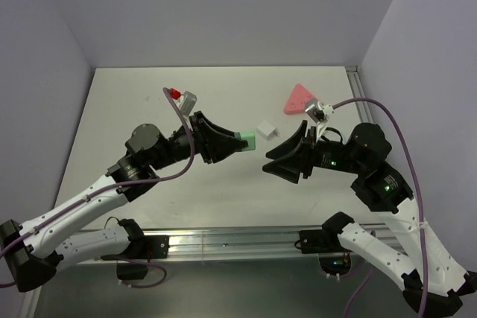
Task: Insert the plug
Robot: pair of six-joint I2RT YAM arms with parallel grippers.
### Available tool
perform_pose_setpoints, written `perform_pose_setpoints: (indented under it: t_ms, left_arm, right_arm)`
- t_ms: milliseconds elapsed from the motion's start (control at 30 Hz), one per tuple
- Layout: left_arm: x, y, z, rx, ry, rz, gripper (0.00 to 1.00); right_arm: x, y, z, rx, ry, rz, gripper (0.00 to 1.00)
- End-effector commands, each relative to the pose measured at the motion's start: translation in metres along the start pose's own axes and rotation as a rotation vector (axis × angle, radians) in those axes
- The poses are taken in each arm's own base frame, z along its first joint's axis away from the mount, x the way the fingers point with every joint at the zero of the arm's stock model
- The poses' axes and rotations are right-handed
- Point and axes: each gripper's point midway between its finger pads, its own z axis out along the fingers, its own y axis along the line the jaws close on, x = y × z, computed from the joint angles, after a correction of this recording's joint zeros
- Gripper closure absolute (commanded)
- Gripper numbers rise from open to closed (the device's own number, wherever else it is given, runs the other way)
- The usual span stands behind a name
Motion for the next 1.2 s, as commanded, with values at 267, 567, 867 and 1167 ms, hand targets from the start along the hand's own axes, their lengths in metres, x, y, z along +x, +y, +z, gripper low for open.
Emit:
perform_pose_setpoints:
  t_ms: [267, 567, 867, 1167]
  left_arm:
    - [-0.004, -0.024, -0.002, 0.182, -0.010, -0.095, 1.00]
    - [-0.005, -0.032, -0.009, 0.216, -0.014, -0.079, 1.00]
    - [-0.003, -0.032, -0.004, 0.236, -0.006, -0.087, 1.00]
    - [0.000, -0.032, -0.002, 0.245, 0.007, -0.081, 1.00]
  right_arm:
    - [-0.036, -0.005, 0.021, -0.025, -0.084, -0.027, 0.41]
    - [-0.042, -0.004, 0.030, -0.056, -0.073, -0.014, 0.50]
    - [-0.039, 0.002, 0.035, -0.123, -0.046, 0.007, 0.64]
    - [-0.034, 0.006, 0.037, -0.167, -0.011, 0.011, 0.97]
